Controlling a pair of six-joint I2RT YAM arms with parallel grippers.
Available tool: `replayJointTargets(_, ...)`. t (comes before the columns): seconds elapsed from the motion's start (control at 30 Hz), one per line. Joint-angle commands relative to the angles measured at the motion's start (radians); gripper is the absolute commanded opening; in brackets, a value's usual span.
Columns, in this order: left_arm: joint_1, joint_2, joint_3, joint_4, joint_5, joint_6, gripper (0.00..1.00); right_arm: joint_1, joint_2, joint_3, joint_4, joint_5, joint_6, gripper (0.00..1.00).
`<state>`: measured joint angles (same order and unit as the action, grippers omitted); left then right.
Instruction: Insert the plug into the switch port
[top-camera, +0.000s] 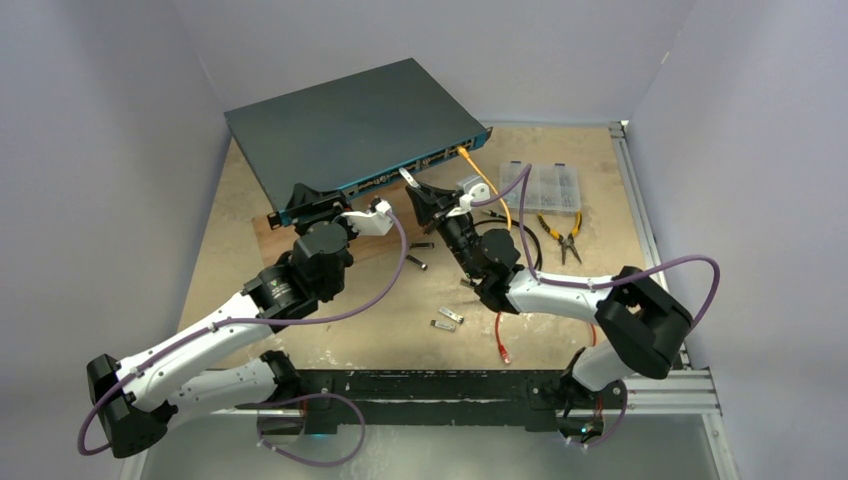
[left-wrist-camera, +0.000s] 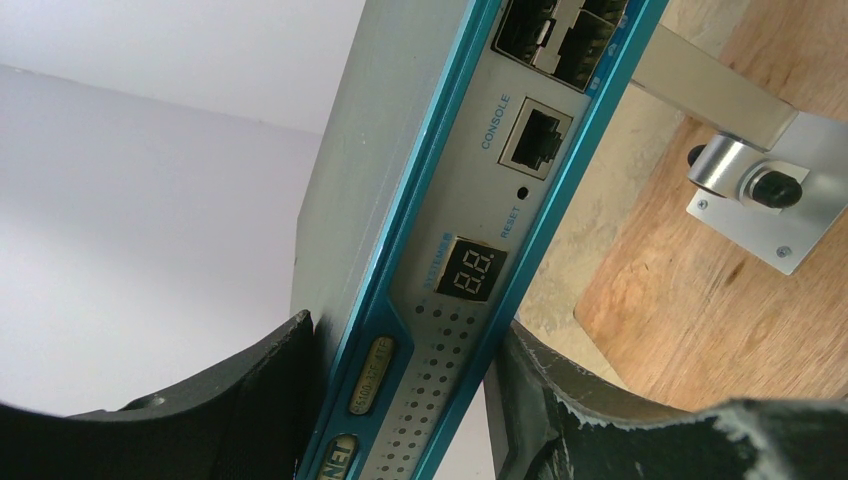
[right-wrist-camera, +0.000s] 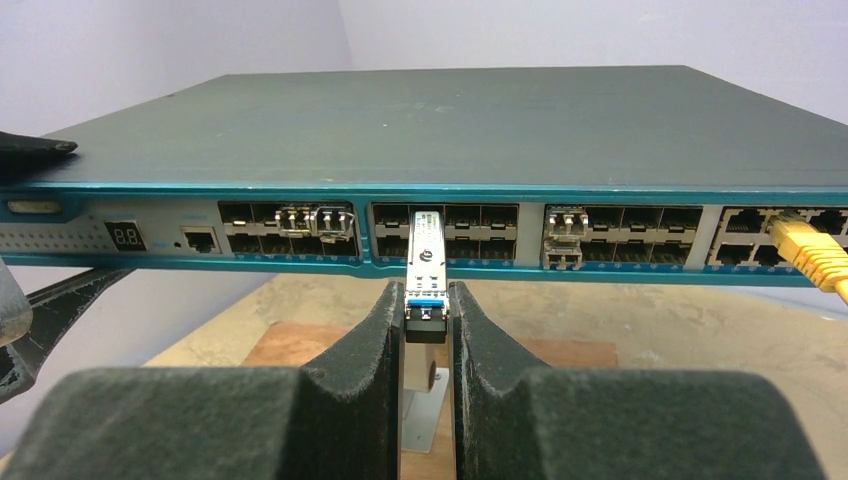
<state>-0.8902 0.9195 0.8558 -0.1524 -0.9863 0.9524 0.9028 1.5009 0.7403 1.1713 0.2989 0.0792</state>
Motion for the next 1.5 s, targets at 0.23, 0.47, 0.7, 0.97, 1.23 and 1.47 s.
replayJointTargets(0.23, -0.004, -0.041, -0.003, 0.054, 0.024, -0.223, 0.0, -0.002, -0.014, 0.027, 0.027, 0.064, -0.021, 0.0)
replayJointTargets(0.47, -0.003, -0.041, -0.002, 0.054, 0.025, -0.224, 0.0, -0.002, -0.028, 0.028, 0.023, 0.051, -0.018, 0.0)
replayJointTargets(0.7, -0.003, -0.039, -0.002, 0.05, 0.027, -0.225, 0.0, -0.002, -0.044, 0.037, 0.008, 0.045, -0.02, 0.0)
replayJointTargets(0.97, -0.003, -0.042, 0.0, 0.048, 0.03, -0.227, 0.0, -0.002, -0.048, 0.061, -0.046, 0.042, -0.023, 0.0)
replayJointTargets(1.23, -0.003, -0.045, 0.0, 0.047, 0.03, -0.228, 0.0, -0.002, -0.061, 0.097, -0.158, 0.043, -0.034, 0.0)
replayJointTargets(1.47, -0.004, -0.042, 0.001, 0.045, 0.029, -0.227, 0.0, -0.002, -0.081, 0.127, -0.241, 0.045, -0.047, 0.0)
